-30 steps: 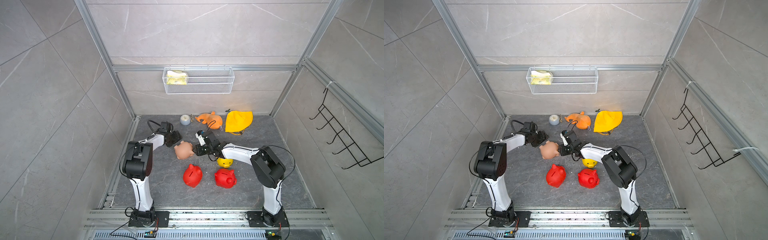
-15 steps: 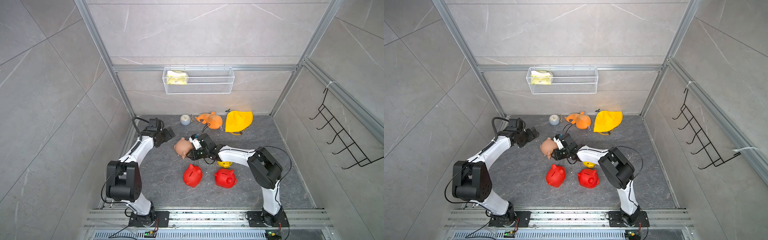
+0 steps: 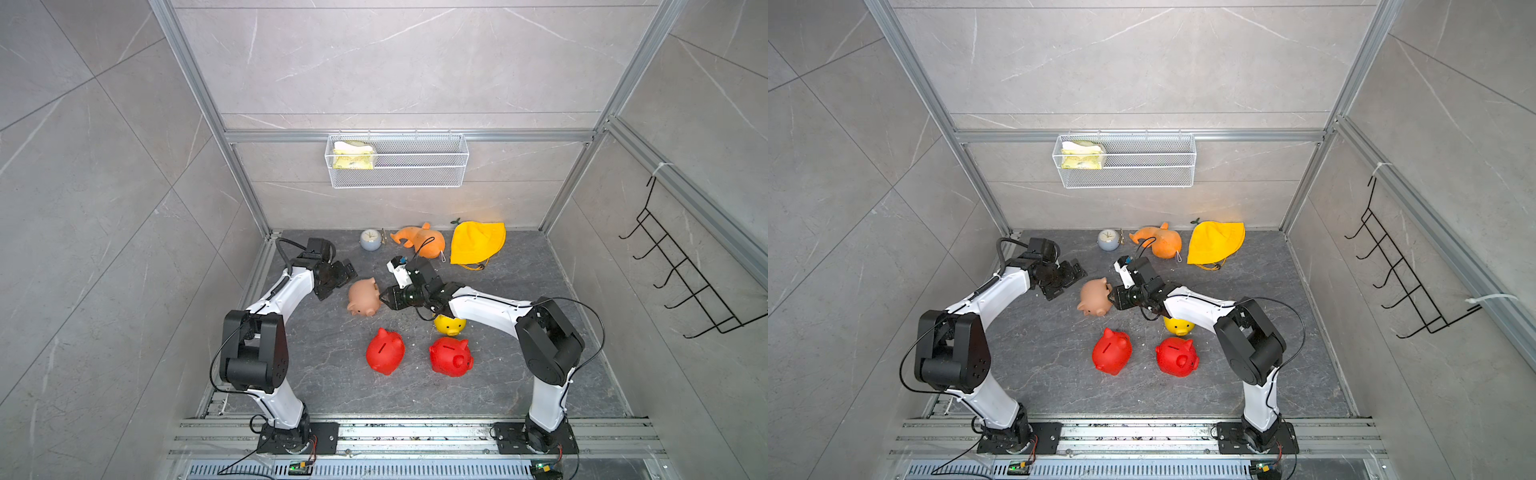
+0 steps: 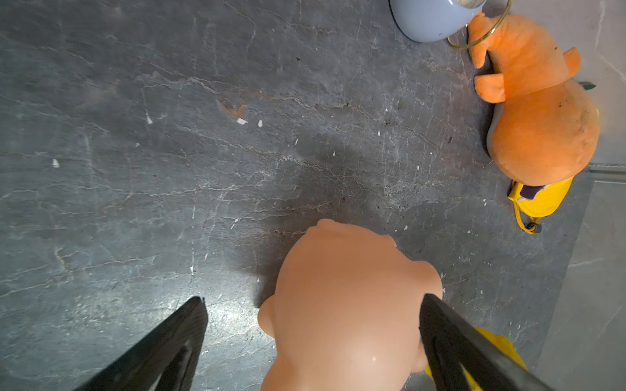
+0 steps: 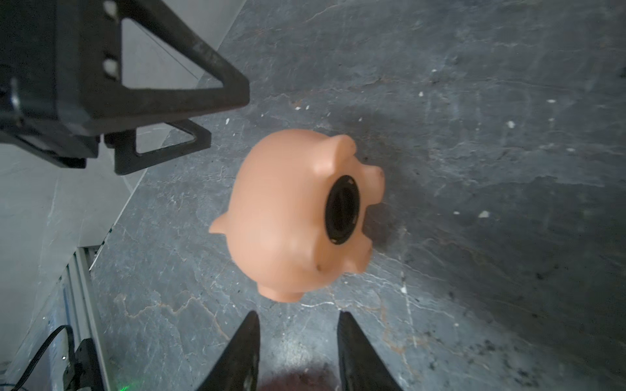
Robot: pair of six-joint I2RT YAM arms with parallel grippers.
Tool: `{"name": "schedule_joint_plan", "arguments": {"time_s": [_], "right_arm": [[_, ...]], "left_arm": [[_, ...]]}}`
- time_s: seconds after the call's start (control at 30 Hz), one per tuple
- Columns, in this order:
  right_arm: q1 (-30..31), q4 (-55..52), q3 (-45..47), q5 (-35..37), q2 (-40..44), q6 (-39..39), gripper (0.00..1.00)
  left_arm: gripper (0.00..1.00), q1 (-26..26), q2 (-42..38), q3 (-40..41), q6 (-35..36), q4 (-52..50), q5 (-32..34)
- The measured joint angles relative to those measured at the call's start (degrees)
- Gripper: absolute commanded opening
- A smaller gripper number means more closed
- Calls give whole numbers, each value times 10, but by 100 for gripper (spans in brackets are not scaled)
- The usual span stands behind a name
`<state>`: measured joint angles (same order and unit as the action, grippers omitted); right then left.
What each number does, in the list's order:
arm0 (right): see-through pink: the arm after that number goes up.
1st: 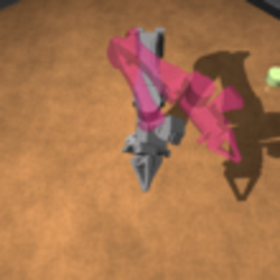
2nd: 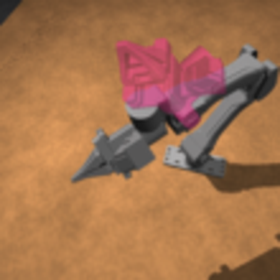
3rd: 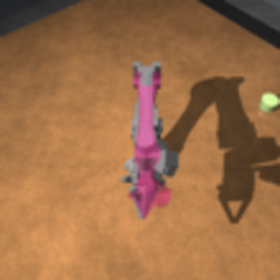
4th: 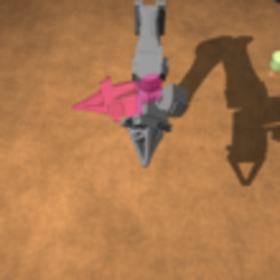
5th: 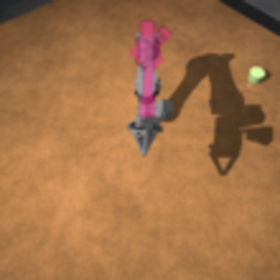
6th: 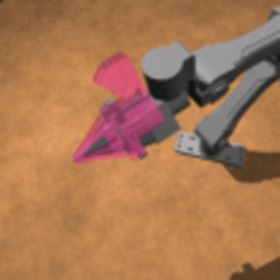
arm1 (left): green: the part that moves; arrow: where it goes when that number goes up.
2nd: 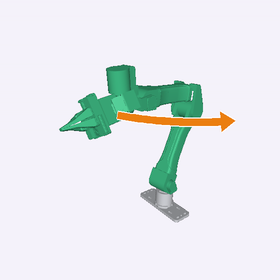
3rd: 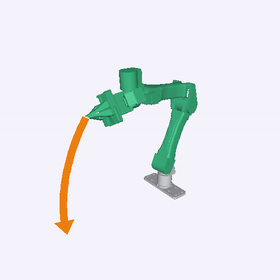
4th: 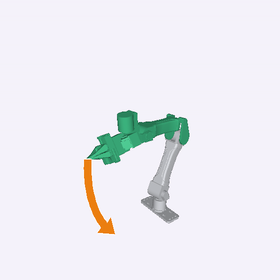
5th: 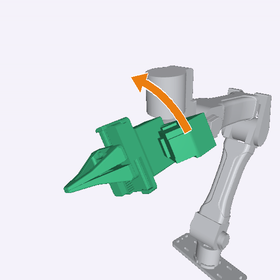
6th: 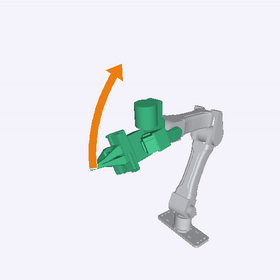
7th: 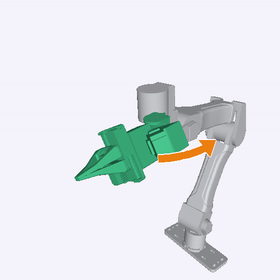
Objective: Open piggy banks
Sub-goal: Adjust the piggy bank at the center of the board.
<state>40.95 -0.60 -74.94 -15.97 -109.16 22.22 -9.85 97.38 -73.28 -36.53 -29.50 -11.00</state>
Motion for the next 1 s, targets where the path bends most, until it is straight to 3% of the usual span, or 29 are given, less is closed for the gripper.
{"name": "schedule_joint_plan", "arguments": {"time_s": [0.3, 0.6, 1.0], "right_arm": [[-27, -14, -10, 16, -16, -12, 40], [-27, -16, -17, 16, -33, -15, 41], [-27, -13, -17, 16, -33, -15, 42]], "left_arm": [[100, -31, 7, -34, 19, -37, -1], [100, -61, 77, -115, 40, -97, -2], [100, -88, 115, -130, 53, -143, 4]]}}
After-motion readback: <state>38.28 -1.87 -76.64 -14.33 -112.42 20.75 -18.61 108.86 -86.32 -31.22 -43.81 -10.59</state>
